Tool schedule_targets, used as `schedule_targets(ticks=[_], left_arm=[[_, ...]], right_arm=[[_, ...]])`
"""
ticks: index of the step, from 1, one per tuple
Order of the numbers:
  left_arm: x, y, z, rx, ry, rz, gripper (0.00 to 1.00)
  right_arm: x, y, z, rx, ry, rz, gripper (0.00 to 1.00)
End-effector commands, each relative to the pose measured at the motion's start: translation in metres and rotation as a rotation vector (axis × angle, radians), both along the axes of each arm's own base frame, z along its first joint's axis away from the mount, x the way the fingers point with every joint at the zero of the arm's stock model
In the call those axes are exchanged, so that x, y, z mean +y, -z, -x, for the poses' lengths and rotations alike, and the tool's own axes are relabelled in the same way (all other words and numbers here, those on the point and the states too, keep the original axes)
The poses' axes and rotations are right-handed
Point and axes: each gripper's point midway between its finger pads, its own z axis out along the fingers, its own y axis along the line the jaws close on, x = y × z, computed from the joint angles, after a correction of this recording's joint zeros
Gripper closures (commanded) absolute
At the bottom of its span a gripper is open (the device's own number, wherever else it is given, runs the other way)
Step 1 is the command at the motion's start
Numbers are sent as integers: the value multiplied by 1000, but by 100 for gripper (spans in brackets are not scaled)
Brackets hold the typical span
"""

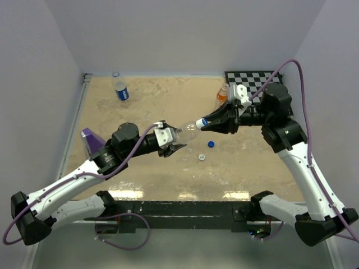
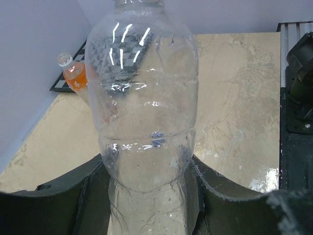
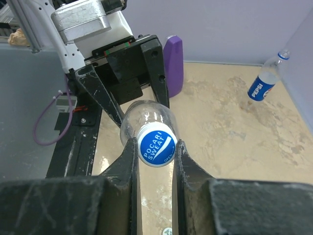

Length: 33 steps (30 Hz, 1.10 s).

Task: Screw on the bottle caps
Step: Screw the bottle cap onto the plastic bottle.

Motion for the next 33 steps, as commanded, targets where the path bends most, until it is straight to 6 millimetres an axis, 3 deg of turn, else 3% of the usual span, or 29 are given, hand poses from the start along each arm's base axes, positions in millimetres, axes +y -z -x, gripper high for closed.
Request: schedule_targets(ticks=[1,17,22,27,31,32,33], left_arm=[[8,-37,-6,-106,-44,50,100],[16,-47,-13,-361,-452,-43,100],[21,-42,-21,-379,-551,-72,100],[38,-40,-27,-433,-717,-103,100],[30,-33,-26,-403,-706,-109,100],[28,-33,-24,-379,-688,-89,100],[25,-33,-21,-357,-665,-65,100]], right_arm=[[0,-12,-1,2,4,-1,100],[2,-6,-37,304,223,-18,100],[1,-5,-40,341,251,-34,100],[1,-5,-49,385,298,-60,100],[4,-5,-48,398,283,-84,100],[3,-9,-47,384,285,-99,94],[2,-16,-45,366,287,-121,77]])
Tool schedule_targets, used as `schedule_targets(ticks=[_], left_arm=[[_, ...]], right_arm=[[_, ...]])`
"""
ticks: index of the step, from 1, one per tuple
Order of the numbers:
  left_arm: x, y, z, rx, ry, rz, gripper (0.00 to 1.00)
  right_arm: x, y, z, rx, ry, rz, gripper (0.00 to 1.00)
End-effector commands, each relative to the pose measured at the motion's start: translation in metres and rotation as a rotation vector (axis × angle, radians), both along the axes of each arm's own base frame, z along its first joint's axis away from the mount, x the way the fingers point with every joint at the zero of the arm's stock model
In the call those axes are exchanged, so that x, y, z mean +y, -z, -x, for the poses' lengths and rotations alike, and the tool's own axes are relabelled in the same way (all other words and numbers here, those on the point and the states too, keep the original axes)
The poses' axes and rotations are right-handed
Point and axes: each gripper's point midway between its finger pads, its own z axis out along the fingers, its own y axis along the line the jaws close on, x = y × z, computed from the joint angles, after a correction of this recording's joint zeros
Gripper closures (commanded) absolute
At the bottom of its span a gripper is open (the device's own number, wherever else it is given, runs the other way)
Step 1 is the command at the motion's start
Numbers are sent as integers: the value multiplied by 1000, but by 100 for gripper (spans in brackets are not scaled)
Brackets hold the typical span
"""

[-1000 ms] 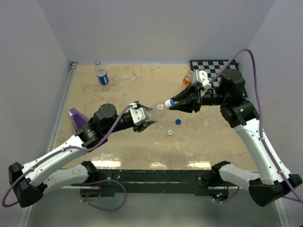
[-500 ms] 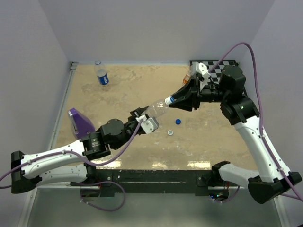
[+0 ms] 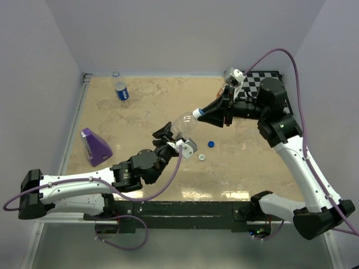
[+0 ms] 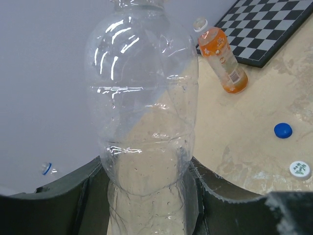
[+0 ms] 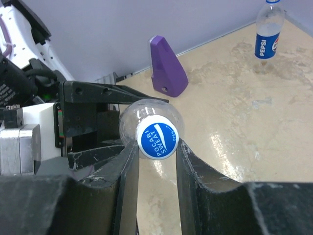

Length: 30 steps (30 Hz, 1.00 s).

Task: Screw on the bottle caps
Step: Screw the bottle cap onto the plastic bottle, then place the plastic bottle at the center of the board.

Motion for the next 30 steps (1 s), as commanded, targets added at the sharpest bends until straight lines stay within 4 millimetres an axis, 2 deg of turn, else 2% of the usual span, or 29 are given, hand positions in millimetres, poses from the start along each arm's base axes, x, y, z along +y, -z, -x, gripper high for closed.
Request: schedule_targets(ticks=[1,2,3,4,7,13,20,28,30], left_arm=[[-2,-14,5,20,34,117,100],[-2,-13,5,39,52,142,100],[-1,-11,3,60,62,162,100],[-2,-8,3,76,75,176,100],[-4,-6,3,112,116,220,100],[-14,-5,3,135,166,221,100],[-21,-9,4,132,193,227,100],[-23,-12,-2,140,187,248,100],[-24,-12,-4,145,190,251,100]], right_arm=[[-4,-23,-9,-34,94,-83,61],[-4,-30,-6,-56,91,-99,46],[-6,-37,-3,-67,91,-119,35],[-6,-42,0,-82,90,-137,28],[-5,-45,3,-88,77,-152,19],[-2,-44,1,-77,65,-167,18],[3,-29,-9,-25,57,-150,18],[7,-10,-11,25,23,-115,22],[7,-9,-11,22,24,-112,29]])
